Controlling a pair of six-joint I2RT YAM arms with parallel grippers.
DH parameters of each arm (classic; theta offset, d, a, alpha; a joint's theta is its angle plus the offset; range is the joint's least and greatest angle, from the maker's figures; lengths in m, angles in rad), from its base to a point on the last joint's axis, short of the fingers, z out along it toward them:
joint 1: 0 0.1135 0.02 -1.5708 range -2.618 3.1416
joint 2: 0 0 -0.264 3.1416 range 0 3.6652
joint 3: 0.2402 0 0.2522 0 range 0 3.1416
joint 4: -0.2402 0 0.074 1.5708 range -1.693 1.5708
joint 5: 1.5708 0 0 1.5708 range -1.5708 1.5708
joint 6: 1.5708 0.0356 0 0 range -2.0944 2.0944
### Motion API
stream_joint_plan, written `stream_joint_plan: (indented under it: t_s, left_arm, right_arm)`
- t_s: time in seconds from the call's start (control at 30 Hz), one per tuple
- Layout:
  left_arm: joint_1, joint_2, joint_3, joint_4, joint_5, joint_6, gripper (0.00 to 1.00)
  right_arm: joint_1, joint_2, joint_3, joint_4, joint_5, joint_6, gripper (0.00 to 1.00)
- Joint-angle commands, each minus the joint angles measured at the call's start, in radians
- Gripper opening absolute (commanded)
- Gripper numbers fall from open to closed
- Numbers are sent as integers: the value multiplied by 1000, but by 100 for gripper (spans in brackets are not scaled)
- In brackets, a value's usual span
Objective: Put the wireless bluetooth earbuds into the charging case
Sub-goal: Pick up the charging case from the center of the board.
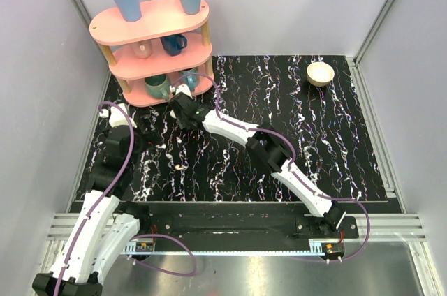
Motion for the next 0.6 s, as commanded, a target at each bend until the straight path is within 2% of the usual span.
stream_joint_plan:
  t_s: [0.0,0.03,0.07,0.17,0.23,0.27,0.3,0.33,0.37,0.4,0.43,0.5,0.57]
  left_arm:
    - [0,-8,15,10,-20,-5,99]
    - [0,-8,17,8,-18,-5,99]
    - [0,-9,17,8,-17,-4,99]
    - [0,-11,20,10,-12,1,99]
    - [0,-15,20,9,-5,4,99]
    - [0,-18,20,10,-5,7,99]
    - [0,-25,20,10,-6,7,99]
    - [0,-29,20,14,-9,5,99]
    - [0,-34,18,20,-3,4,99]
    - [0,-40,15,26,5,5,99]
    - [0,-54,11,42,27,4,99]
    - [0,-70,-2,60,64,9,99]
    - [0,-94,-23,107,145,15,99]
  right_arm:
    - [4,-14,-29,7,20,-38,40]
    - [4,-19,-37,7,26,-56,38]
    - [2,-25,-44,10,27,-67,25]
    - [2,-104,-116,32,46,-104,17]
    - [2,-173,-242,103,37,-143,16]
    - [2,-269,-305,154,26,-157,16]
    - [2,-327,-459,215,14,-171,18]
    - [1,-386,-542,351,-18,-206,18]
    - [1,-505,-622,415,-35,-226,18]
    - [1,-564,-766,464,-48,-245,18]
    - [-1,-620,-831,574,-69,-289,18]
    - [-4,-767,-984,625,-126,-341,18]
    - [-4,-886,-1049,623,-177,-414,18]
